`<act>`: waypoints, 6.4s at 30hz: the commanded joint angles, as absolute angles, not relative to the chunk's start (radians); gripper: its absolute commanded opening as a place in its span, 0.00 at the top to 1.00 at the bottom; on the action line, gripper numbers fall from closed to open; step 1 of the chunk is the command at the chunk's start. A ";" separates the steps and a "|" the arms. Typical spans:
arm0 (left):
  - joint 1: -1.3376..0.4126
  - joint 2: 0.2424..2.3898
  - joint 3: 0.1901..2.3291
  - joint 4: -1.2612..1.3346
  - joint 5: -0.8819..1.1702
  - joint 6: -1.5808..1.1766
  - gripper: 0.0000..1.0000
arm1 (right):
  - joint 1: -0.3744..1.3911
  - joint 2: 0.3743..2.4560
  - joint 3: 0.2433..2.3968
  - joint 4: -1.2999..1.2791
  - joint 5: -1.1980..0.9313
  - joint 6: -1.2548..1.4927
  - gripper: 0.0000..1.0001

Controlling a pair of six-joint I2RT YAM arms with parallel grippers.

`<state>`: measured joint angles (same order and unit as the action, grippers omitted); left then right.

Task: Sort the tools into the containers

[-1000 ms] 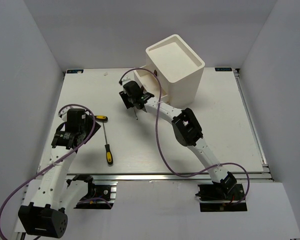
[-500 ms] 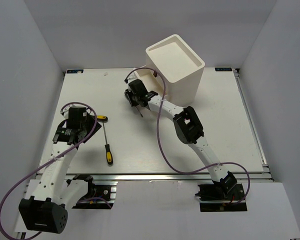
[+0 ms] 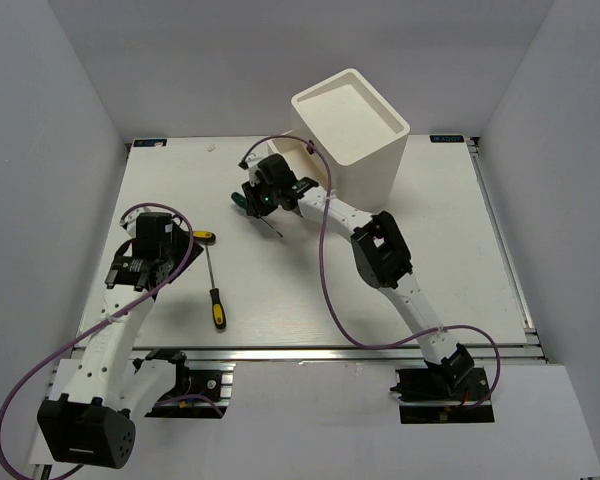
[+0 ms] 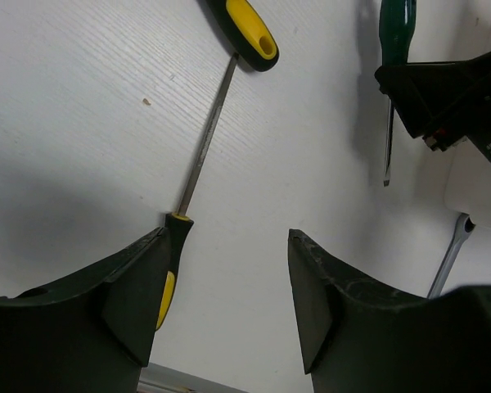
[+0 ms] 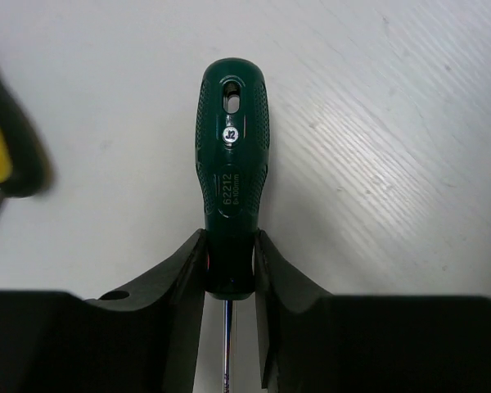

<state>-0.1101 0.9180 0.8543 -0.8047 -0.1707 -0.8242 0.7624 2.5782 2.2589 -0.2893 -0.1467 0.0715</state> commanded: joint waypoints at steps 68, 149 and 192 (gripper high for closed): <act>-0.242 1.652 1.029 0.144 0.356 -0.805 0.78 | 0.214 1.937 2.166 -0.281 -0.384 -0.008 0.11; -0.442 2.198 1.503 0.393 0.405 -0.008 0.58 | 0.149 2.025 1.979 -0.448 -0.641 -0.140 1.00; -0.414 2.103 1.359 0.373 0.495 0.038 0.43 | 0.176 2.000 1.924 -0.462 -0.561 -0.144 1.00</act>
<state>-0.4030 2.0922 1.3140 0.3962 0.4580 0.0090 0.1200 2.0121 1.9774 -0.2852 -0.4473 -0.1684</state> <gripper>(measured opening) 0.571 0.263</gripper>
